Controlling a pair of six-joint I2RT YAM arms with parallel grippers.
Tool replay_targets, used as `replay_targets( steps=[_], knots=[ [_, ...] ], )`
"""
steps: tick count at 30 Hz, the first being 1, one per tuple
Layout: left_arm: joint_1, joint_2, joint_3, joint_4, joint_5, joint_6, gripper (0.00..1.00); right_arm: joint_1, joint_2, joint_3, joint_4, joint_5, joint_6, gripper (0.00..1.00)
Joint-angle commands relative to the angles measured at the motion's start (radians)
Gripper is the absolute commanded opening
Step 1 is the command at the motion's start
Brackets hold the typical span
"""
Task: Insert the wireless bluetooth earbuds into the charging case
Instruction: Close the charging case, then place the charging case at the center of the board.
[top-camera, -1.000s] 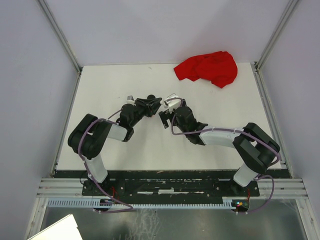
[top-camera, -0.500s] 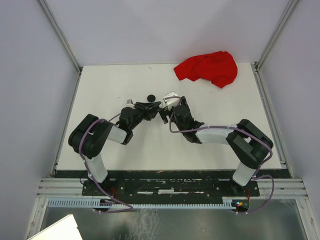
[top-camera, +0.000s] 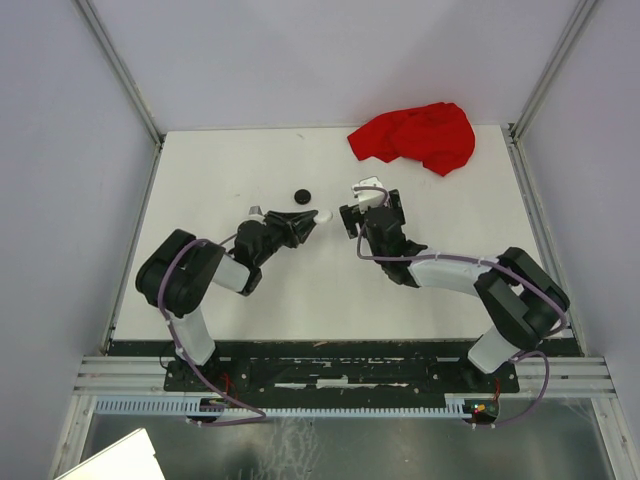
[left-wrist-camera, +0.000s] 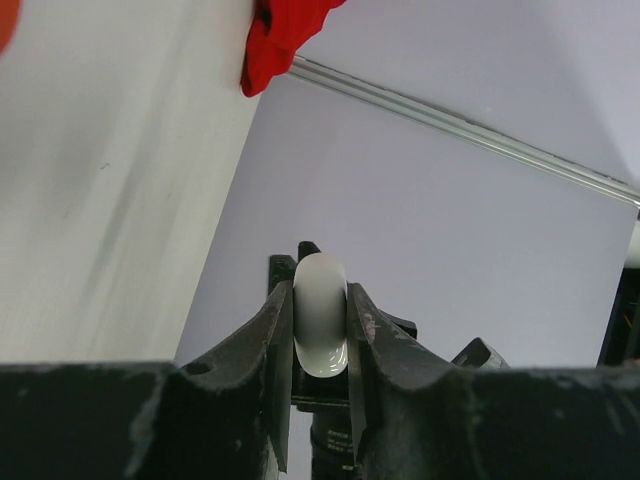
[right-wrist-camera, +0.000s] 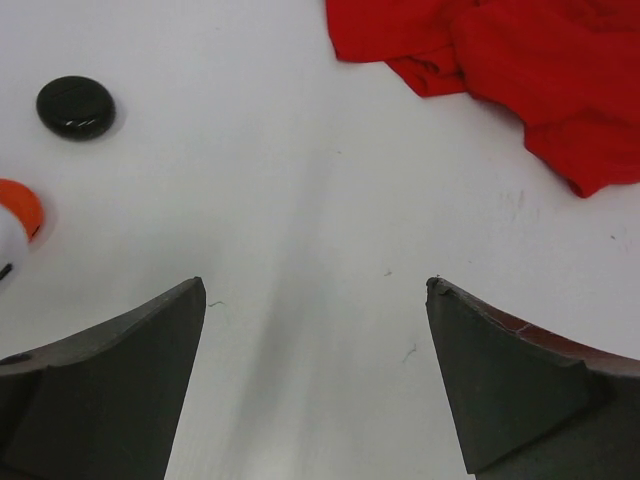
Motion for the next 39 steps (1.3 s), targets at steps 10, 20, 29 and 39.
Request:
replay_targets(
  steps=[10, 20, 29, 39],
  knots=[
    [0.096, -0.352, -0.126, -0.416, -0.060, 0.438, 0.03, -0.066, -0.204, 0.031, -0.247, -0.022, 0.146, 1.00],
    [0.096, -0.405, -0.176, -0.489, -0.143, 0.580, 0.03, -0.066, -0.222, 0.033, -0.262, -0.055, 0.159, 0.99],
    [0.096, -0.299, -0.177, -0.396, -0.146, 0.603, 0.03, -0.067, -0.211, 0.031, -0.256, -0.048, 0.153, 0.99],
    [0.096, -0.248, -0.180, -0.368, -0.156, 0.628, 0.03, -0.067, -0.182, 0.043, -0.255, -0.060, 0.153, 1.00]
  ],
)
